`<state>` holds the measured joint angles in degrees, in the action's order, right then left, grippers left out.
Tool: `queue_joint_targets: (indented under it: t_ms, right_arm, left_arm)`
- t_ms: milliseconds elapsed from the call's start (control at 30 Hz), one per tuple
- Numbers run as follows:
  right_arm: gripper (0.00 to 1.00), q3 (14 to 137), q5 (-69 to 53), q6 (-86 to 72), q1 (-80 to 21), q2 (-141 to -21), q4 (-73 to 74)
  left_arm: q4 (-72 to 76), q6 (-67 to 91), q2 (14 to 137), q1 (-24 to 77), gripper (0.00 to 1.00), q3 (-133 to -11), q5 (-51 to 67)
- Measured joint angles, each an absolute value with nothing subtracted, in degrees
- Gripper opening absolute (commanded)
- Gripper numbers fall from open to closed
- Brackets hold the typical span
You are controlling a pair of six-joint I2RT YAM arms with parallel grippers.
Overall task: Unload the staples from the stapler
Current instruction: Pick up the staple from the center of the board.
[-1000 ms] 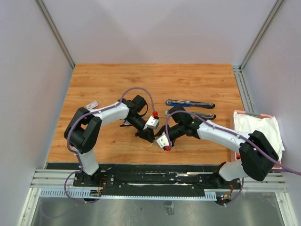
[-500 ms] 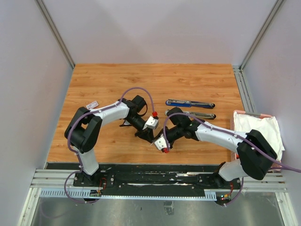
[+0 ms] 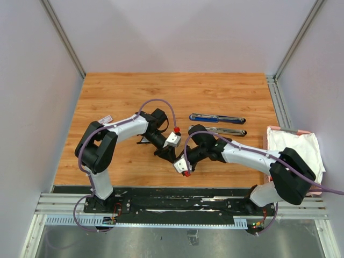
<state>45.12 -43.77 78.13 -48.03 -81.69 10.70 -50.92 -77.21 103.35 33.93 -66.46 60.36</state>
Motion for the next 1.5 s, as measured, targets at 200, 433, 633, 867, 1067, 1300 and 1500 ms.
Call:
queue_joint_targets:
  t_ms: [200, 433, 633, 867, 1067, 1300, 1500]
  right_arm:
    - [0.17, 45.04, -43.35, 76.51, -48.29, -81.84, 9.34]
    - [0.13, 44.86, -43.29, 76.25, -48.29, -81.84, 8.97]
    - [0.12, 44.71, -43.05, 76.25, -48.29, -81.84, 8.82]
    - [0.12, 44.71, -42.87, 76.05, -48.29, -81.84, 8.84]
    - [0.12, 44.86, -41.6, 72.71, -48.29, -81.84, 8.88]
    - [0.12, 49.45, -40.93, 64.38, -48.03, -83.29, 9.21]
    - [0.12, 54.85, -43.22, 55.22, -45.82, -86.46, 9.63]
  left_arm:
    - [-51.18, -77.82, 103.42, 33.91, 0.2, -66.52, 60.47]
    - [-51.35, -78.28, 103.53, 33.89, 0.28, -66.54, 60.55]
    - [-52.01, -78.65, 103.57, 33.61, 0.42, -66.54, 61.43]
    - [-53.6, -79.85, 103.57, 30.92, 0.64, -67.02, 61.82]
    - [-54.35, -79.7, 102.21, 22.9, 0.98, -68.27, 62.35]
    - [-54.35, -77.84, 96.64, 14.17, 0.98, -69.82, 64.38]
    - [-48.69, -64.9, 94.54, 11.38, 0.98, -69.91, 60.64]
